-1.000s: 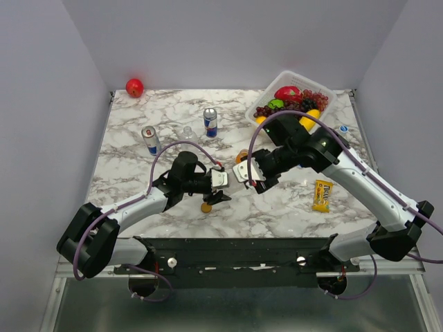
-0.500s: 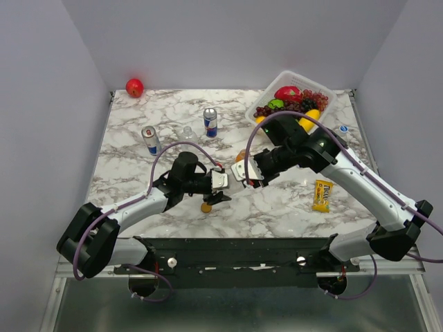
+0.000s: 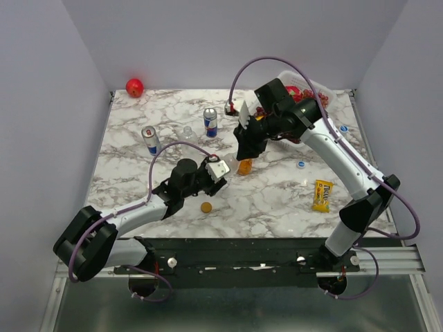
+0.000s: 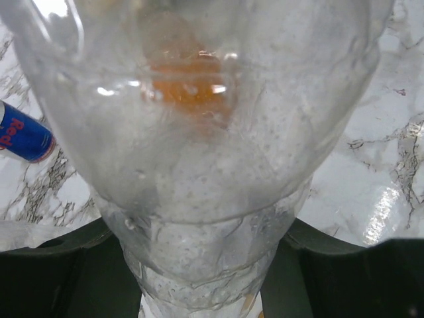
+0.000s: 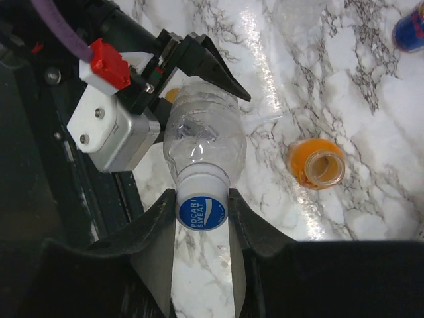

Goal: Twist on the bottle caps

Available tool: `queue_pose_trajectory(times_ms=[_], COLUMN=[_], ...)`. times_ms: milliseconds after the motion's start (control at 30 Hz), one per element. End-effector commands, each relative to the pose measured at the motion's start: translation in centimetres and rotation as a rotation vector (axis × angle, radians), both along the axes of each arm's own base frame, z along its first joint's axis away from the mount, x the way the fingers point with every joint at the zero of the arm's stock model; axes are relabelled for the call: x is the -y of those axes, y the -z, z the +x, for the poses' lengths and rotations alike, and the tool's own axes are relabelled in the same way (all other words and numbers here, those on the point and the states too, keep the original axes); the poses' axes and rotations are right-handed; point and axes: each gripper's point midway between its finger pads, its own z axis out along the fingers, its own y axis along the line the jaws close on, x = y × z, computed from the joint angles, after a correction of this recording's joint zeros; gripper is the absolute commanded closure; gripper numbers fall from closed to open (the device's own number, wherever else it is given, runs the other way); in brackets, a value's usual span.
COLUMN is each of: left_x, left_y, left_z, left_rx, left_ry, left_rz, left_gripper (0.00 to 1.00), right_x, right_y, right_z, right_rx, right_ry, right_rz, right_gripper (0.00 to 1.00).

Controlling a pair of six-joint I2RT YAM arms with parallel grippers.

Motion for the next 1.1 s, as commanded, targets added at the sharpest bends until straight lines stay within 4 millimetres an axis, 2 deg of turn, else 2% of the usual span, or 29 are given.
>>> queue_pose_trajectory(times_ms=[0,67,100,133,167,200,267,300,333,367,400,467,633,767,900,1067], left_x=[-0.9,-1.1,-0.9,-0.6,-0.4,0.5,1.1,1.4,2.2,2.7,3.0,3.9,4.6,4.9,5.1,5.2], left_y=[-5.2,-4.7,-4.5,-4.4,-4.0,-3.7,-3.6,-3.8,-4.1,-5.2,-5.7,-6.7,-8.1,-8.0,-8.6,-9.1], left_z=[3.5,3.5,3.3,2.9,2.5,1.4,0.3,-0.2,-1.9,-2.4,-2.9,-4.1,-4.7,-5.2,-5.2,-5.0], left_rx=[0.102,0.081,0.066,0.050,0.025,-0.004,-0.039,-0.060,-0.098,-0.081,-0.098,-0.141,-0.148,-0.157,-0.152,-0.146], left_ry=[-0.198,-0.214,-0.202,-0.180,-0.158,-0.083,-0.029,-0.007,0.074,0.114,0.142,0.204,0.256,0.298,0.311,0.309], left_rz=[-0.155,-0.147,-0.150,-0.153,-0.150,-0.158,-0.183,-0.214,-0.254,-0.298,-0.334,-0.391,-0.427,-0.414,-0.426,-0.433], left_gripper=[1.00,1.00,1.00,1.00,1.00,1.00,1.00,1.00,1.00,1.00,1.00,1.00,1.00,1.00,1.00,1.00], right_x=[-0.6,-1.0,-1.1,-1.1,-1.0,-1.1,-0.5,-0.7,-0.7,-0.2,-0.8,-0.6,-1.6,-2.4,-2.9,-3.5], right_y=[0.5,-0.7,-1.1,-1.8,-2.7,-3.6,-5.8,-6.0,-6.3,-8.4,-7.1,-8.4,-8.3,-9.2,-9.1,-8.8], right_z=[-2.4,-2.3,-2.2,-2.1,-1.6,-1.1,-1.1,-0.8,-1.2,-2.7,-2.2,-2.6,-2.1,-1.9,-1.4,-1.7], right_rx=[-0.325,-0.353,-0.328,-0.293,-0.236,-0.150,-0.046,0.020,0.052,0.111,0.160,0.229,0.171,0.176,0.158,0.107], right_ry=[0.181,0.191,0.172,0.154,0.144,0.090,0.044,-0.008,-0.040,-0.098,-0.108,-0.105,-0.082,-0.088,-0.088,-0.114], right_rz=[-0.003,0.041,0.056,0.072,0.091,0.117,0.171,0.204,0.243,0.327,0.366,0.436,0.477,0.530,0.534,0.551], right_gripper=[1.00,1.00,0.93,0.77,0.47,0.37,0.29,0.28,0.27,0.25,0.24,0.19,0.20,0.21,0.24,0.37])
